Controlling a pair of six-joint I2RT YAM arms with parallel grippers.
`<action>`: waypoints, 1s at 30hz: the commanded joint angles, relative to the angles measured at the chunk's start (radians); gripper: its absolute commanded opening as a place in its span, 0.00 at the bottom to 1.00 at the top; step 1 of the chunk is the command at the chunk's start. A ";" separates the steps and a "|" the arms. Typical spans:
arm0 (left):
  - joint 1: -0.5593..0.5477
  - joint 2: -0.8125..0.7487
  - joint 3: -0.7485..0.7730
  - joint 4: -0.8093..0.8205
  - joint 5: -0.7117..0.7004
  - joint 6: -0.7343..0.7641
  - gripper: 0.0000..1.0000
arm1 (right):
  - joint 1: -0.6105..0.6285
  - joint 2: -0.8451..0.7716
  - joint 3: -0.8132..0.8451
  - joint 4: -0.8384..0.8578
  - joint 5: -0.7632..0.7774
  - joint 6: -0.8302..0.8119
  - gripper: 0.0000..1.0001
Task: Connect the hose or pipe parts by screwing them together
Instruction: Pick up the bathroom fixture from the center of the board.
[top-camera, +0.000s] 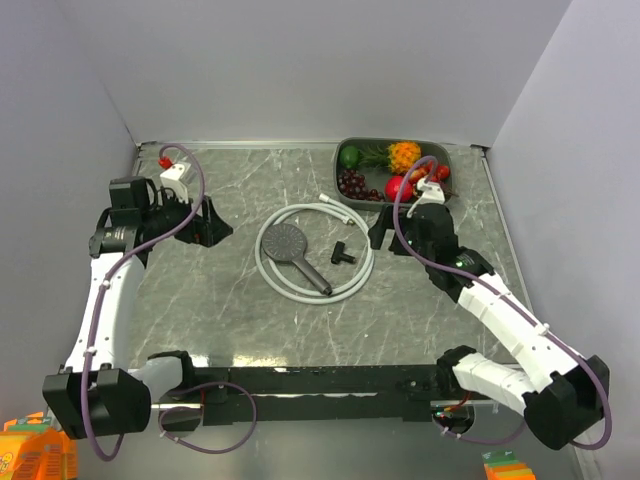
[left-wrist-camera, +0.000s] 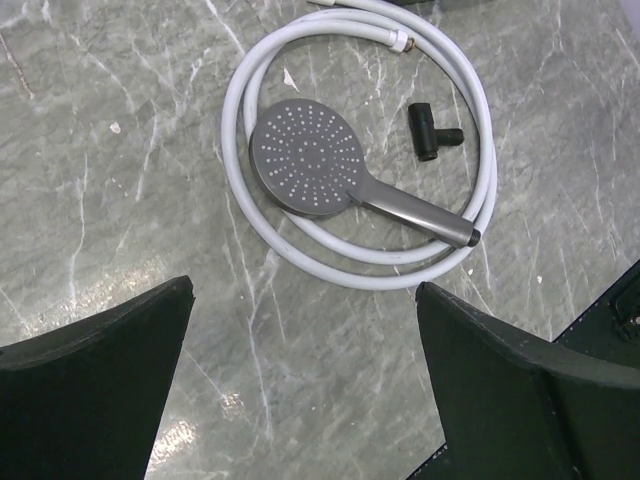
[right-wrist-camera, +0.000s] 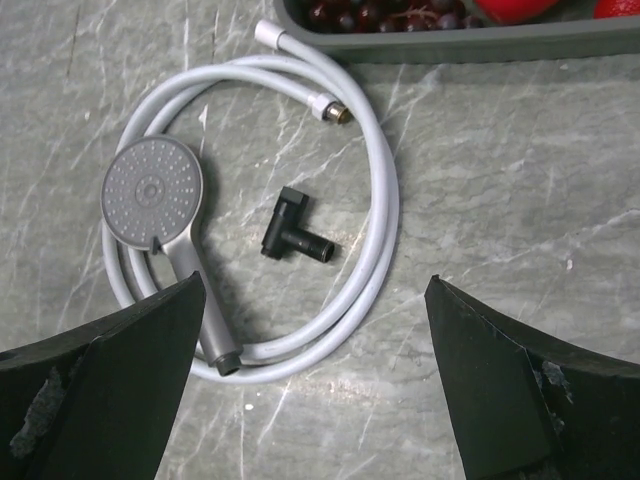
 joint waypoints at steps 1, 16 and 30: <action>0.033 -0.023 0.027 -0.018 0.038 -0.005 0.99 | 0.061 0.028 0.048 0.005 0.033 -0.035 1.00; 0.199 0.066 0.078 -0.147 0.245 0.111 1.00 | 0.399 0.502 0.250 -0.001 0.205 -0.222 0.89; 0.253 0.075 0.039 -0.271 0.320 0.245 1.00 | 0.450 0.809 0.339 0.066 0.101 -0.222 0.83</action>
